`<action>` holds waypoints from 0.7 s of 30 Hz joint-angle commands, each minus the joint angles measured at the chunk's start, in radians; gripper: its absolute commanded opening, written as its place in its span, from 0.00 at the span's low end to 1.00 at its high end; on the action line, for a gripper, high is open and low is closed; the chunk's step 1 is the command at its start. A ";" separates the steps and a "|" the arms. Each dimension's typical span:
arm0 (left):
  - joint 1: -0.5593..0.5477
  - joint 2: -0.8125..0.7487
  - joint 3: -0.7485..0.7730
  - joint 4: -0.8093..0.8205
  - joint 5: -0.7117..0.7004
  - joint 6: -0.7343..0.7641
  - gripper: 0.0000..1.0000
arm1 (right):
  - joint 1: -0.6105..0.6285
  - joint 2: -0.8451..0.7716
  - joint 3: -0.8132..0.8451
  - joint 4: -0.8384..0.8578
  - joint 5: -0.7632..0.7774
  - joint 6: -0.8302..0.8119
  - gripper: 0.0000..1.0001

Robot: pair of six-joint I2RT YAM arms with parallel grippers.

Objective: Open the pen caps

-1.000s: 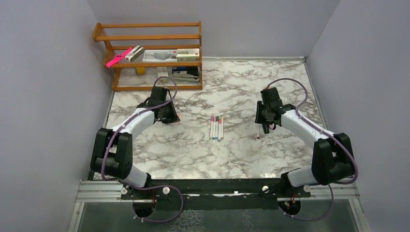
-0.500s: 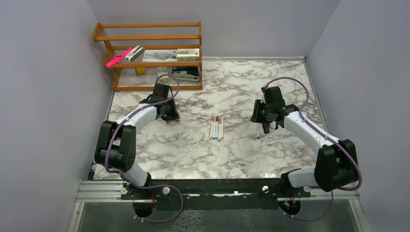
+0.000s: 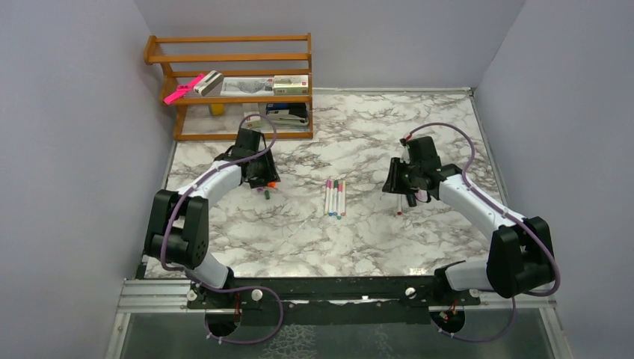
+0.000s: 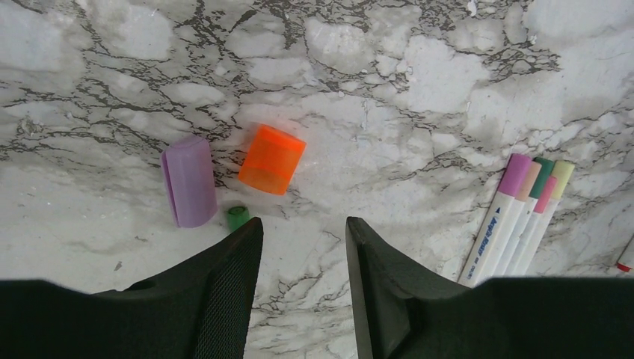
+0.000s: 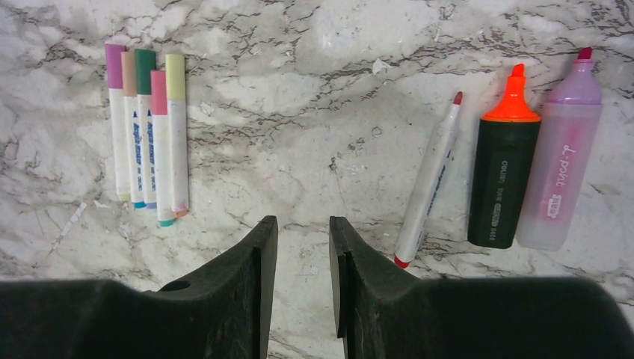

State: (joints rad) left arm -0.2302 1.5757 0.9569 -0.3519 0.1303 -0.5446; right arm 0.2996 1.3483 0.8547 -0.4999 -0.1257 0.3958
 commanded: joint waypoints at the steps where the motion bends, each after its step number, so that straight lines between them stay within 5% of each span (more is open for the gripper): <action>1: 0.005 -0.087 0.039 -0.027 0.007 -0.012 0.50 | 0.023 0.017 -0.008 0.041 -0.077 0.003 0.32; 5: 0.005 -0.156 0.032 -0.041 0.062 -0.028 0.56 | 0.081 0.046 0.006 0.051 -0.088 0.015 0.36; 9: 0.005 -0.223 -0.011 -0.043 0.128 -0.053 0.68 | 0.143 0.080 0.018 0.066 -0.083 0.041 0.59; 13: 0.005 -0.287 -0.059 -0.043 0.179 -0.074 0.99 | 0.203 0.125 0.049 0.065 -0.045 0.069 0.62; 21: 0.005 -0.379 -0.126 -0.043 0.258 -0.085 0.99 | 0.314 0.235 0.157 0.002 0.102 0.116 0.56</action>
State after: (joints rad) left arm -0.2302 1.2495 0.8600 -0.3882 0.3130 -0.6186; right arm 0.5743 1.5440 0.9451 -0.4744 -0.1265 0.4709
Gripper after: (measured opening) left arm 0.991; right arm 0.590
